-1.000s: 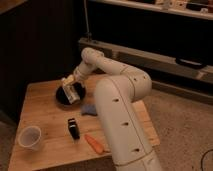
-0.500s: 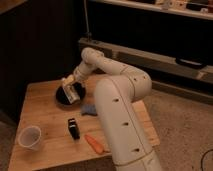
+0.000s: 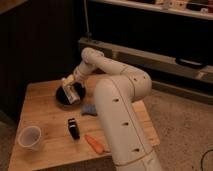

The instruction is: Knock the eraser over

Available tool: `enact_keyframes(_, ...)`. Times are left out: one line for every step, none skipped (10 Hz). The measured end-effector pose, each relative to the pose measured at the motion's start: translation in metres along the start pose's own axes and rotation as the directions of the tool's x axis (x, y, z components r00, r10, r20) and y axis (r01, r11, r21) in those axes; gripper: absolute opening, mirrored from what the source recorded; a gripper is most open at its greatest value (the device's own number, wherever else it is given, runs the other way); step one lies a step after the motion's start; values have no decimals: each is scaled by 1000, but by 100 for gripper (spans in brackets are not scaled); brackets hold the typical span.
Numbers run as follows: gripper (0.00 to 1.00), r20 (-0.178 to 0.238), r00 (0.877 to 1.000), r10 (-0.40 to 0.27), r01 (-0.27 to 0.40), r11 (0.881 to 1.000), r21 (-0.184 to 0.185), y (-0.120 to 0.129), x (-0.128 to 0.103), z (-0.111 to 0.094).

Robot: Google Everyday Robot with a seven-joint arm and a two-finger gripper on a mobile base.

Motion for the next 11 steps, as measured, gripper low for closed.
enact_keyframes(80, 0, 1000, 0, 0, 1000, 0, 0, 0, 0)
enact_keyframes(80, 0, 1000, 0, 0, 1000, 0, 0, 0, 0)
enact_keyframes(80, 2, 1000, -1, 1, 1000, 2, 0, 0, -1)
enact_keyframes(80, 10, 1000, -8, 8, 1000, 11, 1, 1, -2)
enact_keyframes(80, 24, 999, -28, 28, 999, 23, 7, 4, -5)
enact_keyframes(80, 37, 998, -54, 53, 998, 37, 17, 9, -11)
enact_keyframes(80, 53, 995, -90, 87, 995, 54, 35, 14, -21)
enact_keyframes(80, 67, 990, -121, 116, 991, 73, 56, 22, -33)
enact_keyframes(80, 78, 986, -147, 140, 986, 90, 76, 31, -43)
enact_keyframes(80, 84, 982, -171, 163, 982, 98, 93, 38, -47)
enact_keyframes(80, 85, 975, -207, 199, 975, 98, 114, 46, -49)
